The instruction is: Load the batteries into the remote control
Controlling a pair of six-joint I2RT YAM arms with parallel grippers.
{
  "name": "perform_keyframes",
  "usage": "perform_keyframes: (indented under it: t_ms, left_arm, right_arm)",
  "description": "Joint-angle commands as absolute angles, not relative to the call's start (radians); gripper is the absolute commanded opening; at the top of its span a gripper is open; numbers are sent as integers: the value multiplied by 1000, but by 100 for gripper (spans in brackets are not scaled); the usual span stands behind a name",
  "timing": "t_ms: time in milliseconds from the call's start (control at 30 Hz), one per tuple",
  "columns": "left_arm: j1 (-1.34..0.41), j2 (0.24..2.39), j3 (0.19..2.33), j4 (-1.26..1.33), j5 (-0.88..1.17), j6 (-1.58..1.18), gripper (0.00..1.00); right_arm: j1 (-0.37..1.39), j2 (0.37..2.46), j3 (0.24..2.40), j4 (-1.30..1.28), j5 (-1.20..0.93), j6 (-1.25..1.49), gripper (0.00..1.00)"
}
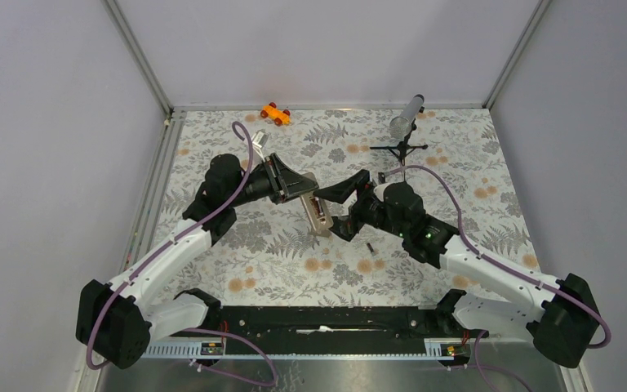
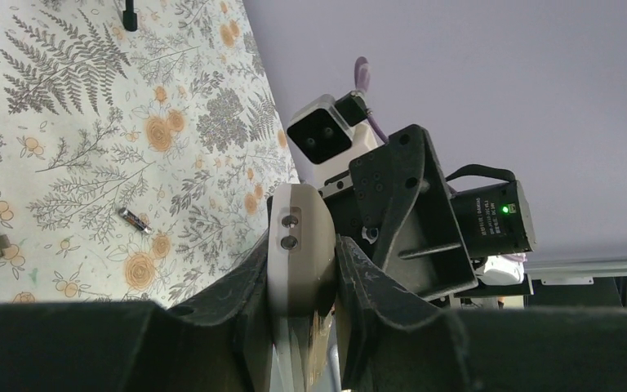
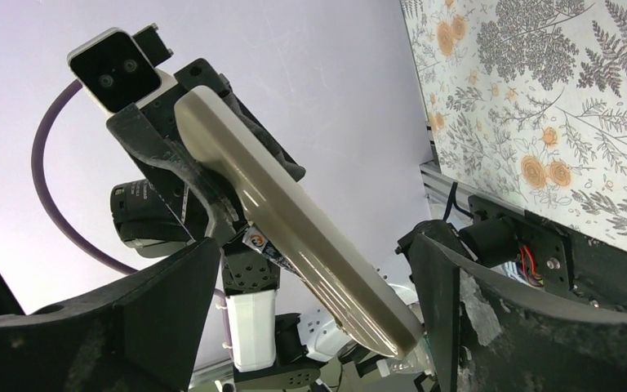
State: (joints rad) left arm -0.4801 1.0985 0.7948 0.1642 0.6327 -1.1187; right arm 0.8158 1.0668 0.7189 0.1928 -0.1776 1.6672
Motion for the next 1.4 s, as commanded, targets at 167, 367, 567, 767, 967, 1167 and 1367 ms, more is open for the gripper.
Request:
perform_keyframes:
  t_ms: [167, 367, 567, 767, 967, 1167, 1367]
  left_arm:
    - [-489, 1054, 790, 291, 672, -1090, 0]
    - [-495, 1054, 793, 290, 669, -1087, 0]
    - [-498, 1053, 801, 291, 658, -1089, 0]
    - [-506, 1049, 796, 310, 658, -1088, 0]
    - [-506, 1043, 800, 297, 637, -1112, 0]
    - [-506, 1052, 837, 241, 626, -1126, 0]
    - [-502, 1057, 853, 187, 606, -1083, 0]
  right_arm:
    - [799, 1042, 701, 277, -211, 1703, 81]
    - [796, 1061, 711, 281, -237, 1689, 82]
    - [788, 1066, 708, 279, -257, 1687, 78]
    - [777, 1060, 698, 290, -270, 1685, 68]
    - [767, 1059, 686, 293, -285, 1684, 62]
    - [758, 1052, 687, 293, -282, 1617, 67]
    - [744, 1014, 715, 285, -257, 1527, 94]
